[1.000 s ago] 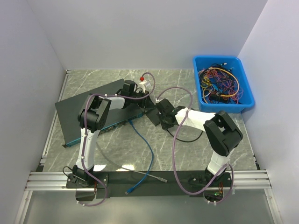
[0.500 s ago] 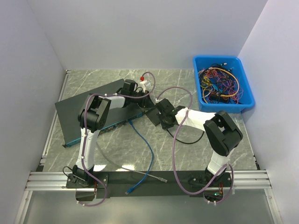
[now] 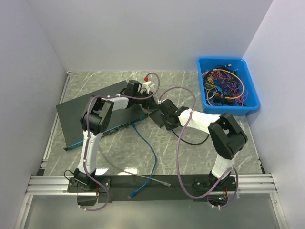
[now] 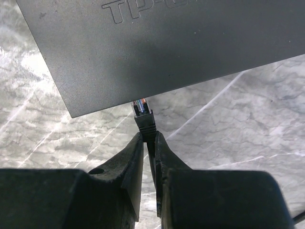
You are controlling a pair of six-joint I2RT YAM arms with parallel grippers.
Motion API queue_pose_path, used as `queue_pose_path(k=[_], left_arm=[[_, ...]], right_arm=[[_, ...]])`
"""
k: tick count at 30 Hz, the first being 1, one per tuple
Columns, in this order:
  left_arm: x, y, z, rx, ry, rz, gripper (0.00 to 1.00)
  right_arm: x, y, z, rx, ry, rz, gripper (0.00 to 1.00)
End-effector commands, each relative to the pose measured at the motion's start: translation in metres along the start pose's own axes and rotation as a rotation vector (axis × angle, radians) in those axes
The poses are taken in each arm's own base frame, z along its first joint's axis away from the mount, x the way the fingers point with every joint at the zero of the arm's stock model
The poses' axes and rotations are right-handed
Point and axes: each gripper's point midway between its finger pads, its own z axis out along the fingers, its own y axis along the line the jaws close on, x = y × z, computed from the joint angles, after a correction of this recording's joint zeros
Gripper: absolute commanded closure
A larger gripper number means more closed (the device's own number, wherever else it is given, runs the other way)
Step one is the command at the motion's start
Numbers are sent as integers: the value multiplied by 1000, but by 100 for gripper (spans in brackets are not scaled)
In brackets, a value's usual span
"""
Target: Insert the plug into the switch port
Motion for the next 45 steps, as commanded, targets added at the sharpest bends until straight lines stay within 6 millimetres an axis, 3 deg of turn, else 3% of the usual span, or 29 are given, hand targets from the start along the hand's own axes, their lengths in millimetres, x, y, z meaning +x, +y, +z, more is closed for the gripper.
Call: queue_pose_path(k=[1,11,25,28,35,40,45], left_arm=[[92,17,14,-60,225,-139,79],[98,9,19,-34,258,-120,80],[107,5,24,-22,294,-114,80],[108,3,25,-12,300,-116,80],[112,-4,27,25,320,-116,80],[116,-9,29,44,337,-107,80],[116,-14,30,55,343,-97,80]], right_arm=[[-90,-11,-12,46,-283,78,100],[-117,-7,4,40,-364,87,100],[-181,-12,-30,26,-498,120,100],[-183,-11,-22,22,-493,121,100],[-170,-8,19,26,-438,143,100],[-174,-21,31,43,-431,190,100],[-193,-29,32,42,-456,228,100]])
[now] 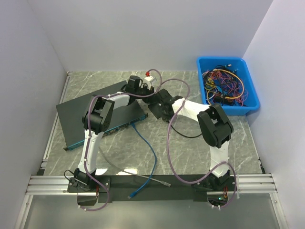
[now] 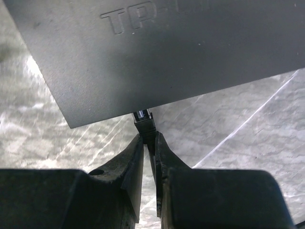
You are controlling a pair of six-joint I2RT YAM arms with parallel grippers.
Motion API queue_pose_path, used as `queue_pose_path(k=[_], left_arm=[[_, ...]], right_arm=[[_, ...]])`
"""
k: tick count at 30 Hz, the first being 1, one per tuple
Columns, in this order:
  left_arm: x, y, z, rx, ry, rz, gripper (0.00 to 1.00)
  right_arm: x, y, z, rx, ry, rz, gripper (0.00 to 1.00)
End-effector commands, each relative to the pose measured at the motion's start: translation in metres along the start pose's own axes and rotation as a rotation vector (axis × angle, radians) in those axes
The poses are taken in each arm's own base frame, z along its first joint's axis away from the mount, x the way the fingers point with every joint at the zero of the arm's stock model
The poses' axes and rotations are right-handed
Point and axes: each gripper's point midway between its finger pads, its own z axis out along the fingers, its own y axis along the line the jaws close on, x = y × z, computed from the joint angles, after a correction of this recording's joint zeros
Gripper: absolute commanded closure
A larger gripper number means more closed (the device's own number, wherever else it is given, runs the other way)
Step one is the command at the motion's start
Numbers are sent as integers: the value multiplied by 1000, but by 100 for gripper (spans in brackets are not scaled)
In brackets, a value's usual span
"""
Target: Insert the plug into the switch port
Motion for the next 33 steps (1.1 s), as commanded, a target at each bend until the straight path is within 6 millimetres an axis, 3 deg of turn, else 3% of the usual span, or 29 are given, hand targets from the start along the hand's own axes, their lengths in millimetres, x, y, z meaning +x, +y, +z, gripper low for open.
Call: queue_pose_path(k=[1,6,12,19,28,33], left_arm=[[141,-78,6,201,408,-303,79],[135,-69,3,157,387,-311,76],[115,-48,-5,70,305,-348,64],[83,-21,-16,-52,201,-376,53],[20,15,-20,-182,55,-385,49],[-26,25,-32,-227,-38,-363,48]], right_arm=[[-144,-13,-7,-1,-474,186,100],[-139,-5,-5,-37,-448,175,100],[-112,1,-5,-65,-424,177,85],[-81,14,-13,-75,-396,158,57],[-51,25,-39,-84,-366,146,48],[-29,33,-63,-101,-366,169,48]])
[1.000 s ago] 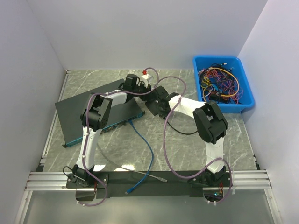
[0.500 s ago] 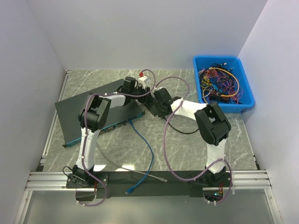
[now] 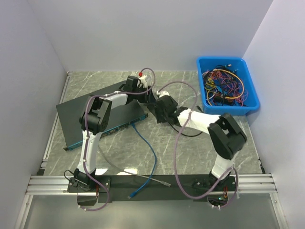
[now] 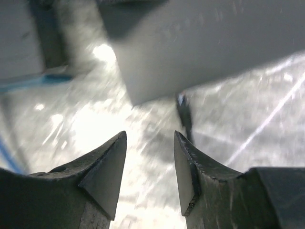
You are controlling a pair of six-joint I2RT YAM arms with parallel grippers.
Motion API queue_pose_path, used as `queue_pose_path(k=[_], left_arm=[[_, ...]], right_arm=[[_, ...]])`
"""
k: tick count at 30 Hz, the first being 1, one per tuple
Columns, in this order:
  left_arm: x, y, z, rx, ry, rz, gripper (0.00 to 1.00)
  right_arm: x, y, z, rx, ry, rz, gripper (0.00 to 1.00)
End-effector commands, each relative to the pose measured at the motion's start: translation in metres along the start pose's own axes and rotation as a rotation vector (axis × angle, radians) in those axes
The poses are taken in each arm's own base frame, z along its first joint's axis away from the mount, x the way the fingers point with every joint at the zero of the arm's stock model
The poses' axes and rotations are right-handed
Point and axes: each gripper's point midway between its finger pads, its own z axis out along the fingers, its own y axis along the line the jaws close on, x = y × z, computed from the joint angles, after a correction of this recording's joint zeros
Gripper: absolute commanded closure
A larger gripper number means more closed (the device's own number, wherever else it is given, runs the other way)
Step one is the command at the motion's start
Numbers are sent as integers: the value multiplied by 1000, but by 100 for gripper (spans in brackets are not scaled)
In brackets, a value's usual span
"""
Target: Insert the plug into the switch port
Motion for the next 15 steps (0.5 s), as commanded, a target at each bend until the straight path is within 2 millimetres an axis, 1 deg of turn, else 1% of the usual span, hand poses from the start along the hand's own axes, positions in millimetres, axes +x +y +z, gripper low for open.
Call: queue_pose_path(k=[1,2,3,4,5,6,7,8,9,10,11,12,13,14,15], left_arm=[[-38,0,-15,-49,-73,-20,48],[-52,-8,-21,-40,-101,-4,48],[-54,-12,-26,-44,-92,-7,48],[-59,-15,-30,-50,-102,-5,48],[-67,-25,-41,-47,-117,3,48],[-70,-31,-47,-47,-124,7,48],[-72,-36,-53,-51,-131,10,48],[-76,-45,-68,-70,-146,14,48],[-76,-48,-76,-86,-157,19,49],[-85,-65,-95,-89,-191,38,48],[-71,-58,-102,-149,-176,15,48],[-67,-59,-111,-175,-176,13,48],[-61,-66,-118,-196,-175,14,48],[-56,-69,-138,-251,-203,14,49],[-45,-71,-147,-280,-186,6,48]], right_arm=[[-15,4,-36,-12,-100,66,48],[-14,5,-43,-22,-107,83,48],[-13,7,-49,-38,-113,90,48],[-14,7,-61,-53,-130,102,48],[-14,7,-68,-65,-137,116,48],[-14,11,-76,-83,-146,112,47],[-17,12,-89,-105,-166,115,47],[-16,14,-97,-120,-174,110,47],[-21,15,-111,-138,-203,111,47],[-16,14,-117,-134,-198,100,46],[-16,14,-124,-140,-208,98,46],[-14,13,-129,-144,-210,94,46],[-12,12,-142,-157,-219,91,46],[-10,12,-147,-162,-219,88,45],[-9,10,-154,-168,-226,90,45]])
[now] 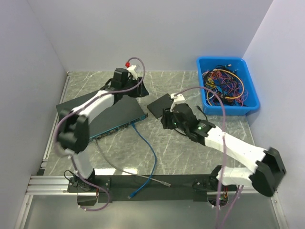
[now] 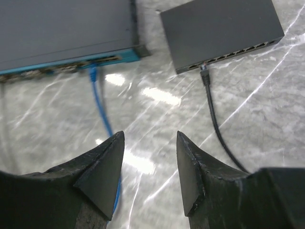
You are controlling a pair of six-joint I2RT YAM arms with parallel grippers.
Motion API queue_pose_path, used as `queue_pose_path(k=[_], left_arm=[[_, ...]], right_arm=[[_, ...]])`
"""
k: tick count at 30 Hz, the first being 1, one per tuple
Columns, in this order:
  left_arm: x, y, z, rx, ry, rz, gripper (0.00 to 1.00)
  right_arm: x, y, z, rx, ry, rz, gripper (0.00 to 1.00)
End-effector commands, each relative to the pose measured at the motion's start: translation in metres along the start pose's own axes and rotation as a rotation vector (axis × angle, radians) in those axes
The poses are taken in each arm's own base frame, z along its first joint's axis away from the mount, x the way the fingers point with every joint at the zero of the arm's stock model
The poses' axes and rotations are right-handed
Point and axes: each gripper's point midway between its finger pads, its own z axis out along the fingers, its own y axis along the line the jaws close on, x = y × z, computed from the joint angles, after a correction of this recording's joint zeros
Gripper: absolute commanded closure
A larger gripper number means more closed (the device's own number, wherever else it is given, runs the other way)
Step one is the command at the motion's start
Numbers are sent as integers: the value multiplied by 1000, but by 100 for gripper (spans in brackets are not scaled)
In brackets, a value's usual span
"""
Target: Insert the plug into the switch port
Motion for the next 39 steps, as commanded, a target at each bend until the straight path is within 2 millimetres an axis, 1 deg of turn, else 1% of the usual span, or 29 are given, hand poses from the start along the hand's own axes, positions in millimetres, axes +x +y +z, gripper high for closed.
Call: queue_pose_path(k=[1,2,3,4,5,6,7,8,9,10,11,13,14,15,16,17,18,19,20,21,22,23,27,29,31,33,34,36,39], left_arm=[[7,-17,-48,-119,-36,7,48],[16,-22,-69,-139,-42,9,48],[25,-19,-80,-192,-37,-1,48],[26,-34,-100,-179,-63,8,48],[41,-32,-107,-197,-44,-5,48],[51,-33,-117,-217,-35,-37,48],[46,-43,-136,-197,-76,-52,48],[60,-42,-142,-194,-60,-71,48],[65,-47,-150,-175,-68,-114,48],[65,-66,-170,-96,-95,-119,48],[79,-66,-176,-78,-77,-132,48],[87,-77,-194,-44,-93,-155,48],[94,-78,-212,-37,-107,-159,48],[98,-78,-221,-42,-114,-171,48],[98,-79,-237,-37,-146,-174,48],[106,-69,-245,-86,-135,-183,48],[110,-66,-253,-102,-139,-190,48],[109,-67,-264,-98,-167,-188,47],[119,-60,-270,-129,-150,-193,47],[123,-59,-274,-131,-147,-194,46],[126,-58,-280,-128,-152,-190,46],[133,-48,-283,-176,-143,-190,46],[145,-41,-294,-188,-139,-165,46],[144,-47,-300,-152,-162,-148,46],[138,-52,-306,-115,-201,-118,45],[137,-53,-309,-111,-214,-114,44],[136,-53,-309,-110,-221,-112,44],[137,-53,-308,-105,-219,-105,44],[138,-55,-304,-96,-198,-97,43]], right_arm=[[3,-4,-30,-3,-2,2,44],[3,-3,-37,-11,-6,7,44],[-3,-3,-49,-25,-31,17,44],[0,-4,-55,-29,-20,21,43],[0,1,-61,-58,-15,28,43],[-4,2,-71,-78,-34,37,42],[0,2,-76,-82,-21,40,41],[1,3,-81,-96,-21,53,41],[-1,6,-91,-126,-31,61,41],[3,5,-95,-130,-17,71,41],[4,5,-100,-135,-18,77,41],[5,0,-114,-127,-17,84,41],[5,-4,-118,-110,-18,92,41],[-2,-7,-127,-102,-43,104,41],[2,-14,-132,-74,-34,102,41],[0,-18,-137,-63,-41,103,41],[-7,-19,-147,-67,-65,113,41],[-3,-23,-152,-56,-53,105,41],[-5,-25,-157,-52,-58,105,41],[-9,-26,-166,-59,-77,108,41],[-5,-30,-171,-47,-64,101,41],[-5,-33,-175,-41,-69,100,41],[-1,-41,-197,-49,-79,97,41],[2,-37,-205,-96,-79,83,41],[2,-33,-220,-155,-102,95,40],[-1,-32,-234,-190,-128,110,40],[3,-33,-238,-194,-119,111,39],[6,-35,-243,-204,-131,115,39],[18,-39,-242,-205,-125,122,39]])
